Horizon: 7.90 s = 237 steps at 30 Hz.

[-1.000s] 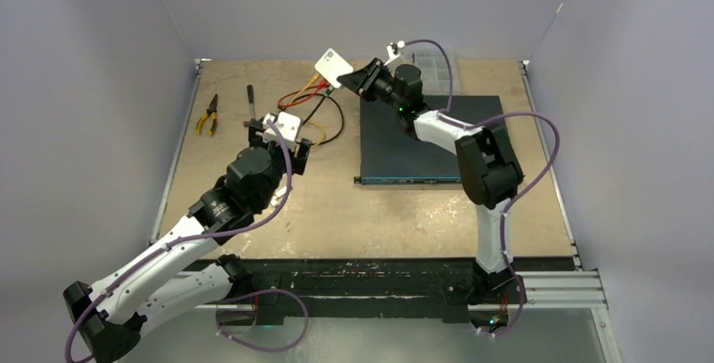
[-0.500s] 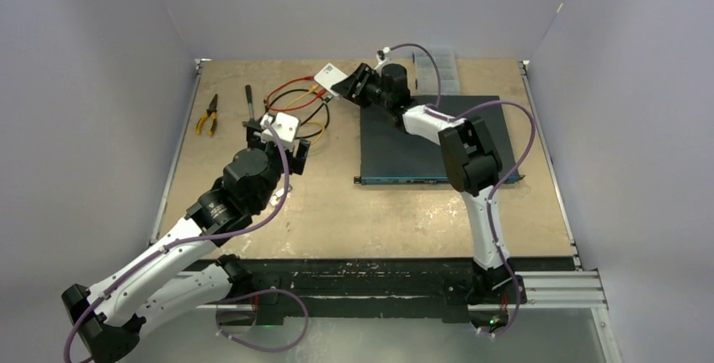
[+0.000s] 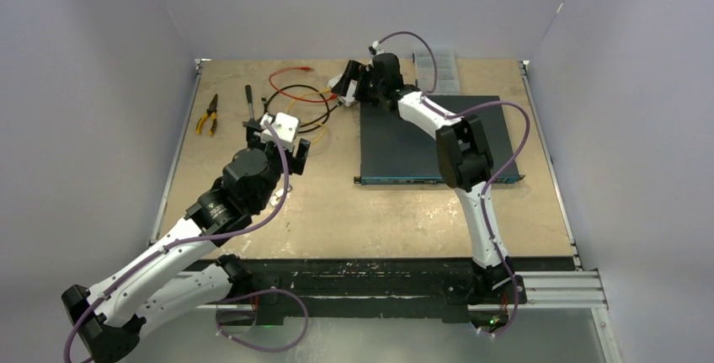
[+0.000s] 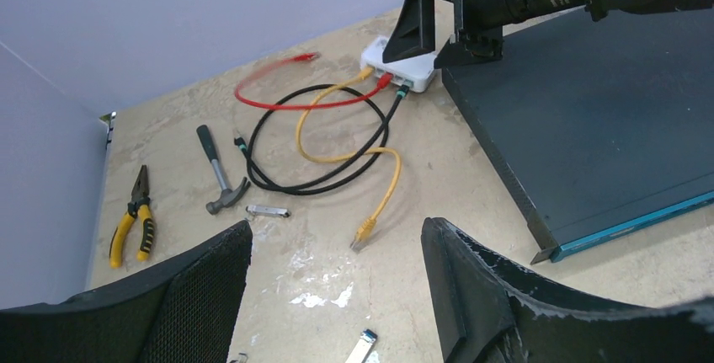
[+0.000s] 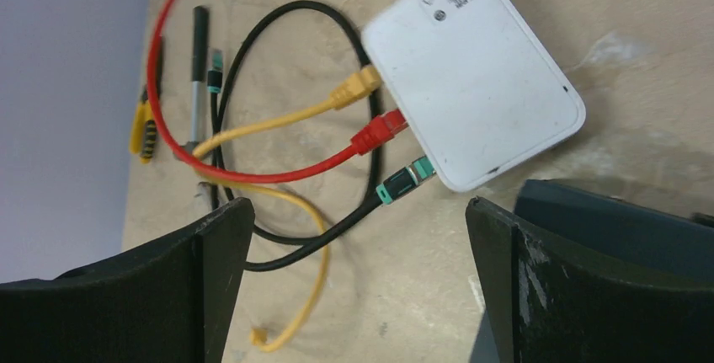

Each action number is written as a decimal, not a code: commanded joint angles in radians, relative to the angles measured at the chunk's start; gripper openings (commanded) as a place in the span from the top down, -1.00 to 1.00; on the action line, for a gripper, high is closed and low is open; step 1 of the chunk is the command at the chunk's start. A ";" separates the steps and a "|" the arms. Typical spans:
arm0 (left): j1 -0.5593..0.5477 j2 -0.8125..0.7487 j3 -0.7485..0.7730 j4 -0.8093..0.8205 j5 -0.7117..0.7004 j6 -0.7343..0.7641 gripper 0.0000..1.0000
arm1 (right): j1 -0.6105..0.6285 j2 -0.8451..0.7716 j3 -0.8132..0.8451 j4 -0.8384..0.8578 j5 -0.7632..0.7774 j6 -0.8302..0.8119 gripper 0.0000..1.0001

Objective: Insert the plug into the switch port
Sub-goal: Place the switch port at the center of the board, then move the switch port to the center of the board, then pick up the plug from the center of the board.

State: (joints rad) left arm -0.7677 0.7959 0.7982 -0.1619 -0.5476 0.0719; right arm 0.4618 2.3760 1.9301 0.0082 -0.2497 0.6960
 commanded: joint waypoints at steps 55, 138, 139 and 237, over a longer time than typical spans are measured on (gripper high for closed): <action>0.104 0.144 0.067 -0.083 0.166 -0.164 -0.78 | -0.814 -0.579 -0.791 -0.063 0.135 -0.292 -0.97; 0.366 0.470 -0.261 -0.238 0.120 -1.054 0.35 | -0.333 -1.078 -1.074 0.098 0.136 -0.312 -0.97; 0.366 0.465 -0.264 -0.245 0.120 -1.056 0.41 | -0.332 -1.078 -1.074 0.098 0.135 -0.313 -0.97; 0.058 0.295 -0.229 0.663 0.566 -0.976 0.44 | 0.336 -1.095 -1.382 0.800 0.176 -0.149 1.00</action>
State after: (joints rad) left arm -0.7021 1.1530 0.5156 0.5285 0.0196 -1.0088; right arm 0.8051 1.3285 0.5087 0.8223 -0.0711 0.5411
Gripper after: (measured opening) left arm 0.180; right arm 0.057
